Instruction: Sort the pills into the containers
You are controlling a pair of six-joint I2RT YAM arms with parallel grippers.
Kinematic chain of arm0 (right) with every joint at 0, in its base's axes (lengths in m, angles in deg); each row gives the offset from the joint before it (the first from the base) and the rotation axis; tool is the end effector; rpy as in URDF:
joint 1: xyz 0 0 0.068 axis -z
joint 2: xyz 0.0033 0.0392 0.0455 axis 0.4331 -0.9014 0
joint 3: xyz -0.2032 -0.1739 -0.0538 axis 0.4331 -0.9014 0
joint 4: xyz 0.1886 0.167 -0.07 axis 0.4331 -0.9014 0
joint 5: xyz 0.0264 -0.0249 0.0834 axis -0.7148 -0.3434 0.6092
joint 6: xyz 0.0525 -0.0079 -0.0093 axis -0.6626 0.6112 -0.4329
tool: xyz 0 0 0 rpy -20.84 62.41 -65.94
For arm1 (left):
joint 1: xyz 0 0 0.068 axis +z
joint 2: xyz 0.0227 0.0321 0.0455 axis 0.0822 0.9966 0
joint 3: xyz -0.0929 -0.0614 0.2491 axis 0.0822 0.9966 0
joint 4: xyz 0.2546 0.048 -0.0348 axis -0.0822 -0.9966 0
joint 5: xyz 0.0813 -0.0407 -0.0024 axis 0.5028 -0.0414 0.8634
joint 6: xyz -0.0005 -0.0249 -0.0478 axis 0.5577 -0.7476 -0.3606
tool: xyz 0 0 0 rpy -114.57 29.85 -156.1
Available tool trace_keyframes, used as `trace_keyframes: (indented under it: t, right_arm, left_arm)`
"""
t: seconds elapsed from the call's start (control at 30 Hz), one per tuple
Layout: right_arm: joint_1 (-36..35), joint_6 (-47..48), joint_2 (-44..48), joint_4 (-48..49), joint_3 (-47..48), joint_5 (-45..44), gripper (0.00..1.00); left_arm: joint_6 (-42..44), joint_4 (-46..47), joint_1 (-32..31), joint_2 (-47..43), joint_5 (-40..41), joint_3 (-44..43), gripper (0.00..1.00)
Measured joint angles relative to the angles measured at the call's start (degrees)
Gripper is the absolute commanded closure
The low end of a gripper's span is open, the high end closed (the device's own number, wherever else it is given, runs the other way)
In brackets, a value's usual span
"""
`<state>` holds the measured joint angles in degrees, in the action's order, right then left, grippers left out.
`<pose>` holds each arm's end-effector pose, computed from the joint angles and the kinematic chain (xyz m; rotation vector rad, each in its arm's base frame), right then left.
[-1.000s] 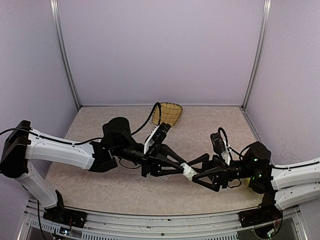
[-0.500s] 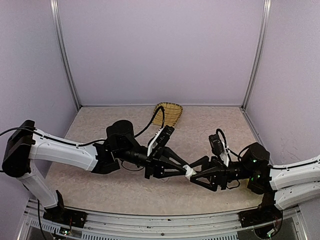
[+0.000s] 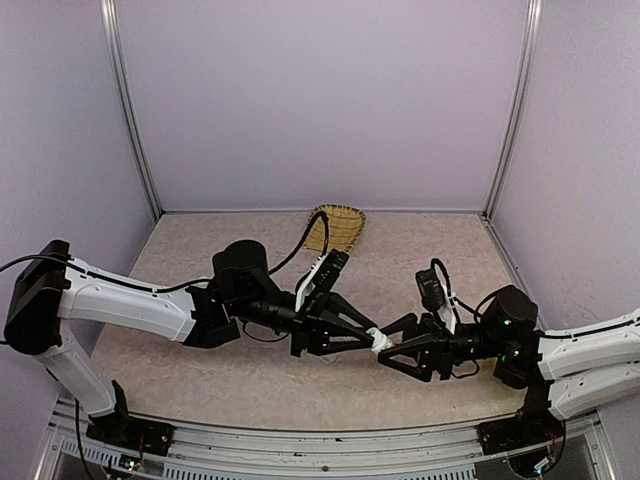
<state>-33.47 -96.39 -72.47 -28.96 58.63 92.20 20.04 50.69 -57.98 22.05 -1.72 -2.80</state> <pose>0.0906 0.1917 0.2352 -0.8842 1.4701 1.7663 0.1402 -0.3276 0.2640 1.3398 1.2467 -1.6342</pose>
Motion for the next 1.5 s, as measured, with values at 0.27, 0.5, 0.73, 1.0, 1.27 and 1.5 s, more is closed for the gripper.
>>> trace_keyframes:
  t: [0.27, 0.5, 0.73, 1.0, 1.27, 1.5]
  right_arm:
    - [0.0, 0.4, -0.2, -0.3, 0.0, -0.6, 0.54]
    - [0.0, 0.6, -0.2, -0.3, 0.0, -0.6, 0.61]
    - [0.0, 1.0, -0.3, -0.4, 0.0, -0.8, 0.72]
    - [0.0, 2.8, 0.5, -2.2, 0.0, -1.5, 0.72]
    - [-0.1, 6.6, 4.9, -9.7, 0.0, -8.0, 0.76]
    - [-0.1, 9.1, 8.3, -16.6, 0.0, -15.5, 0.77]
  left_arm:
    - [0.0, 0.0, 0.0, 0.0, 0.0, 0.0, 0.82]
    - [0.1, 0.0, 0.0, 0.0, 0.3, 0.0, 0.82]
    - [0.1, 0.0, 0.0, 0.0, 0.2, 0.0, 0.82]
    - [-0.2, -0.6, 0.0, 0.0, 0.7, 0.0, 0.81]
    - [-7.4, 0.0, 0.0, 1.0, 5.4, 0.0, 0.73]
    - [-19.9, 0.6, 0.0, 2.3, 11.2, 0.0, 0.55]
